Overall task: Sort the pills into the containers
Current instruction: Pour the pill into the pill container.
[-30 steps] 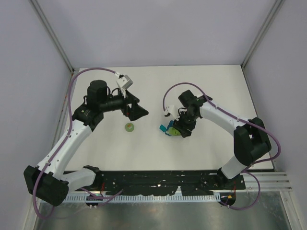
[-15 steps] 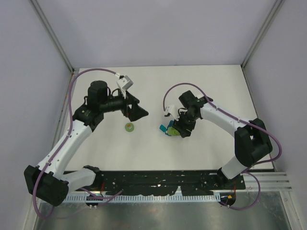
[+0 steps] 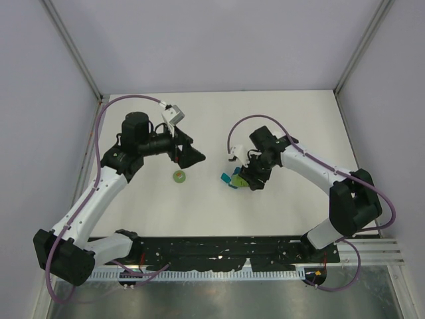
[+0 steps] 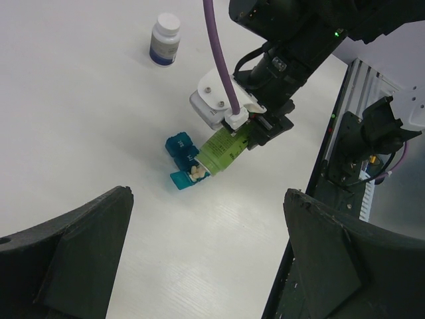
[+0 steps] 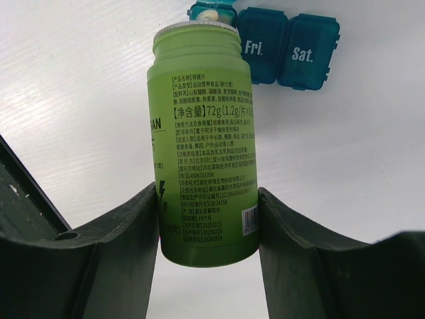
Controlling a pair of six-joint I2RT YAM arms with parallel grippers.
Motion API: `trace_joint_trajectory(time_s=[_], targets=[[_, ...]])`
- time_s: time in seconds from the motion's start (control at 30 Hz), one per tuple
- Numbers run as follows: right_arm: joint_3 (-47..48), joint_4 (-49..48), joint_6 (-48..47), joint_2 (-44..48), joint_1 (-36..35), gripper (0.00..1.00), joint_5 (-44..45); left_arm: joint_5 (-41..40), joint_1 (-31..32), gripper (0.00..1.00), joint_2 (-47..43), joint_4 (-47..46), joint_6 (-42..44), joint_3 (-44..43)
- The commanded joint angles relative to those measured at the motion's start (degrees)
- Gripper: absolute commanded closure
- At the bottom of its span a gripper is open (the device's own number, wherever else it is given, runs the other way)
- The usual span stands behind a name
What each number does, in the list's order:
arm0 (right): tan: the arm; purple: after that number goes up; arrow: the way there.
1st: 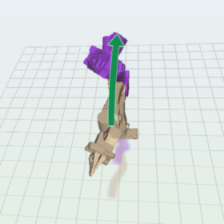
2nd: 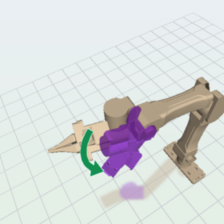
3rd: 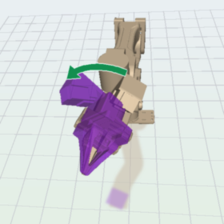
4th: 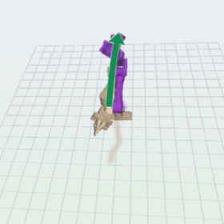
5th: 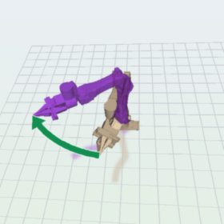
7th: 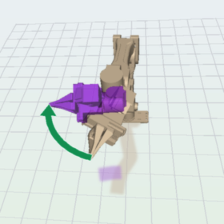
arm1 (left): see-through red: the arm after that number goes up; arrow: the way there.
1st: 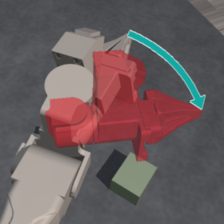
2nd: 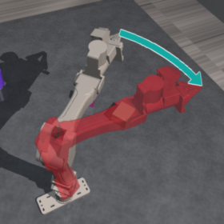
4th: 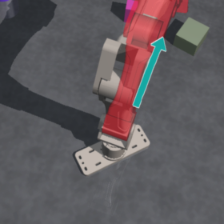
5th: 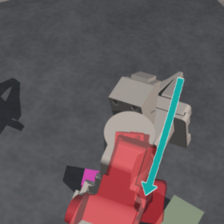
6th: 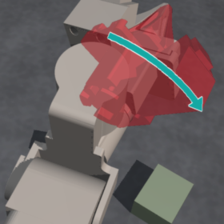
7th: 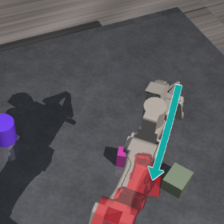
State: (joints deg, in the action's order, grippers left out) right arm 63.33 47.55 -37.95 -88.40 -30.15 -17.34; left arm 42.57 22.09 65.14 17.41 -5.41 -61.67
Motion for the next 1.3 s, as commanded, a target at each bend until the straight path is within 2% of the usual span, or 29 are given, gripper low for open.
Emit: trace_joint_trajectory(time_s=[0.0, 1.27], targets=[[-0.9, -1.8, 0.8, 3.1, -0.3, 0.94, -1.5, 0.6, -0.2, 0.0, -0.1, -1.2, 1.0, -0.3], [-7.5, -9.6, 3.1, 11.2, 2.8, 0.94, -5.3, 0.2, -0.2, 0.0, 3.1, -1.2, 4.6, 0.8]])
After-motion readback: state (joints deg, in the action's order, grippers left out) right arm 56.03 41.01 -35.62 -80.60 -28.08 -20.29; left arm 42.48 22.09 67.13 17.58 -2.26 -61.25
